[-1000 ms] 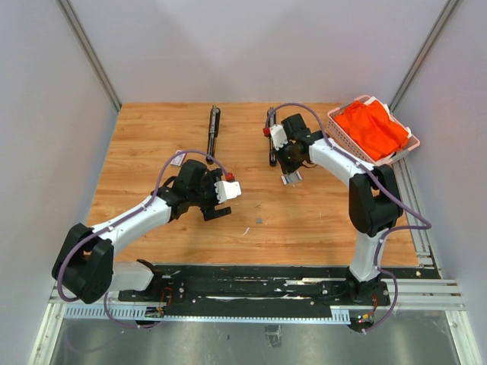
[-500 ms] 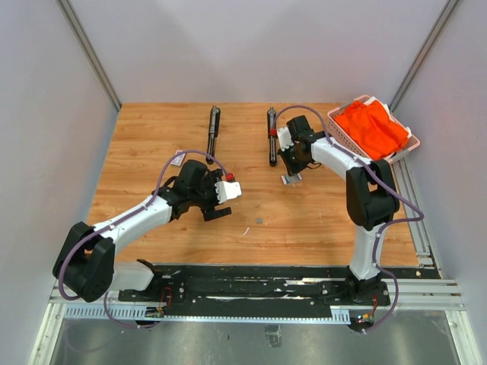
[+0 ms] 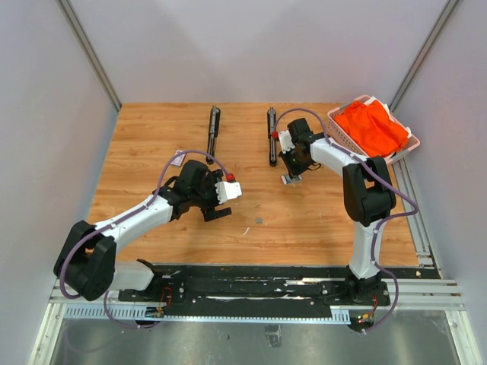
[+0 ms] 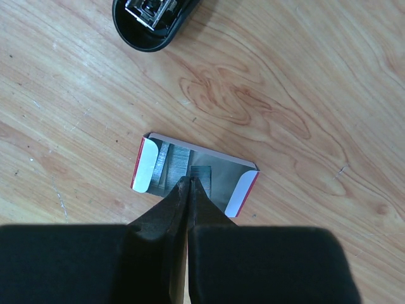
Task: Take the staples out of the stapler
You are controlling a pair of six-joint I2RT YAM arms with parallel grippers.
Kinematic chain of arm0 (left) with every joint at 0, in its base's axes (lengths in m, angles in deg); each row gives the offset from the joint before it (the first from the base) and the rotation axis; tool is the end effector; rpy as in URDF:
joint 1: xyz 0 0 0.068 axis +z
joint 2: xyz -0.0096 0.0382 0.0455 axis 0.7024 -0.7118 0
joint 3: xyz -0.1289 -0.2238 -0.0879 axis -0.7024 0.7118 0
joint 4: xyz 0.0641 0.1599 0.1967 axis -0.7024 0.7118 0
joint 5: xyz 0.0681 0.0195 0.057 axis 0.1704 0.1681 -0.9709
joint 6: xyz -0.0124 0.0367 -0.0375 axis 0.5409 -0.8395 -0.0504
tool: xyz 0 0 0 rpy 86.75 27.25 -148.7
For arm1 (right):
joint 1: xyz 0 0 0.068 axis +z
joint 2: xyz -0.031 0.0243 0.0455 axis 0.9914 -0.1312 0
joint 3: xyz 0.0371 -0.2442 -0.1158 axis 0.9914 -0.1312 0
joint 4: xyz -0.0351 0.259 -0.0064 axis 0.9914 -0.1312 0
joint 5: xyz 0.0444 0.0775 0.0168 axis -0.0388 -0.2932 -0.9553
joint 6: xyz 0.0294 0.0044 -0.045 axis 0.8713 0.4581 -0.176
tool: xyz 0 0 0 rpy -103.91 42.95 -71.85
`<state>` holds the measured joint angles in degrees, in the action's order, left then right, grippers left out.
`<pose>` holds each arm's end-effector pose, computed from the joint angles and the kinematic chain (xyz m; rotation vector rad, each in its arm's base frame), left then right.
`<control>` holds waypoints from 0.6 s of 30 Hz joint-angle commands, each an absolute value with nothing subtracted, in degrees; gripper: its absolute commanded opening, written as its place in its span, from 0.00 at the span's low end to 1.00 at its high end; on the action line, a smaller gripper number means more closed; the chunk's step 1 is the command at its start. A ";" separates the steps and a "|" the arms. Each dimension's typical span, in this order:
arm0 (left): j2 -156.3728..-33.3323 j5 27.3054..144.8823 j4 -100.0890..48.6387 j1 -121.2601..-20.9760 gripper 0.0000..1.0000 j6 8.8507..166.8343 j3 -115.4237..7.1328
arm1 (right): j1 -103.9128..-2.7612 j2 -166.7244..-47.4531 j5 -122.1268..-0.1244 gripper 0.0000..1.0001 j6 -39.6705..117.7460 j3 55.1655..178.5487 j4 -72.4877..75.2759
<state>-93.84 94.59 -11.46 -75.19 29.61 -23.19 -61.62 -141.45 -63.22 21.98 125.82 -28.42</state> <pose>0.2211 -0.1425 0.2070 1.5606 1.7288 -0.2056 0.3968 0.1575 0.1822 -0.7639 2.5313 0.2866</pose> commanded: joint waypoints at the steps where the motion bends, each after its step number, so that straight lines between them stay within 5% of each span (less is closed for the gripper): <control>1: -94.33 95.37 -11.93 -75.29 0.98 29.51 -23.24 | -62.60 -141.93 -62.47 0.01 22.82 127.00 -28.68; 18: -94.65 95.32 -11.85 -75.29 0.98 29.42 -23.13 | -62.59 -142.20 -62.43 0.06 23.26 127.33 -28.69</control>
<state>-93.99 94.59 -11.46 -75.19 29.61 -23.19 -61.91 -141.55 -63.24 22.38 125.82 -28.32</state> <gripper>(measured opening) 0.982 0.050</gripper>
